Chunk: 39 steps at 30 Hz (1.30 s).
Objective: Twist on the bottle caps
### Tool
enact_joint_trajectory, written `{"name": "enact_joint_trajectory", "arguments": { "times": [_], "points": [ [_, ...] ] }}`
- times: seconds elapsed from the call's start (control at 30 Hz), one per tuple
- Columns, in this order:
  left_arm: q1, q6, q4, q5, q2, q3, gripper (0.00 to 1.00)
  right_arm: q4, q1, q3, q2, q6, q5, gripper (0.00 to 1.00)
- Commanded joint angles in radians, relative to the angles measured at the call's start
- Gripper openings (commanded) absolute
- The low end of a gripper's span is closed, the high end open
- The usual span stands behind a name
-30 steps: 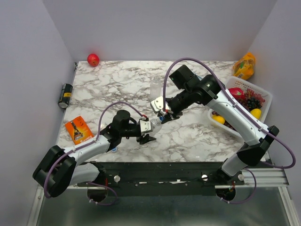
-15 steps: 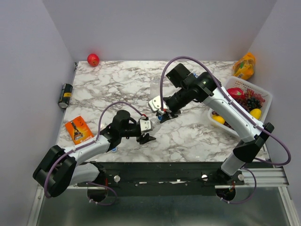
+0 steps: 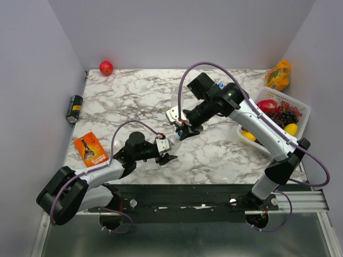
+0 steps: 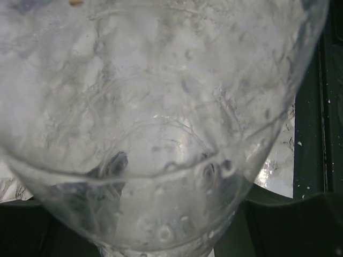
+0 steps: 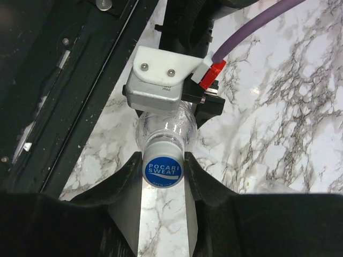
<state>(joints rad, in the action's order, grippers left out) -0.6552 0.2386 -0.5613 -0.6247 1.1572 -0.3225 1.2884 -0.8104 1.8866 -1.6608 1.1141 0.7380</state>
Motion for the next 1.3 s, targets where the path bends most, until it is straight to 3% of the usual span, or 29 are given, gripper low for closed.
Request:
{"name": "enact_joint_trajectory", "arguments": {
  "times": [0.0,0.43,0.57,0.73,0.97,1.27],
  "points": [
    [-0.003,-0.001,-0.134,-0.013,-0.037,-0.052,0.0,0.13,-0.001,0.029,-0.047,-0.083,-0.028,0.31],
    [-0.014,0.005,-0.052,0.002,-0.039,-0.095,0.0,0.166,-0.096,0.006,-0.054,-0.037,-0.182,0.29],
    [-0.015,-0.031,-0.176,0.048,-0.071,-0.032,0.0,0.17,-0.095,0.017,-0.07,-0.049,-0.198,0.29],
    [-0.015,-0.087,-0.412,0.196,-0.091,0.065,0.0,0.129,-0.09,-0.01,-0.086,-0.192,-0.213,0.29],
    [-0.017,-0.085,-0.414,0.264,-0.082,0.05,0.0,0.095,-0.092,-0.015,-0.096,-0.31,-0.236,0.31],
    [-0.015,-0.234,-0.318,0.356,-0.063,-0.021,0.0,0.045,-0.092,0.046,-0.14,-0.585,-0.379,0.31]
  ]
}}
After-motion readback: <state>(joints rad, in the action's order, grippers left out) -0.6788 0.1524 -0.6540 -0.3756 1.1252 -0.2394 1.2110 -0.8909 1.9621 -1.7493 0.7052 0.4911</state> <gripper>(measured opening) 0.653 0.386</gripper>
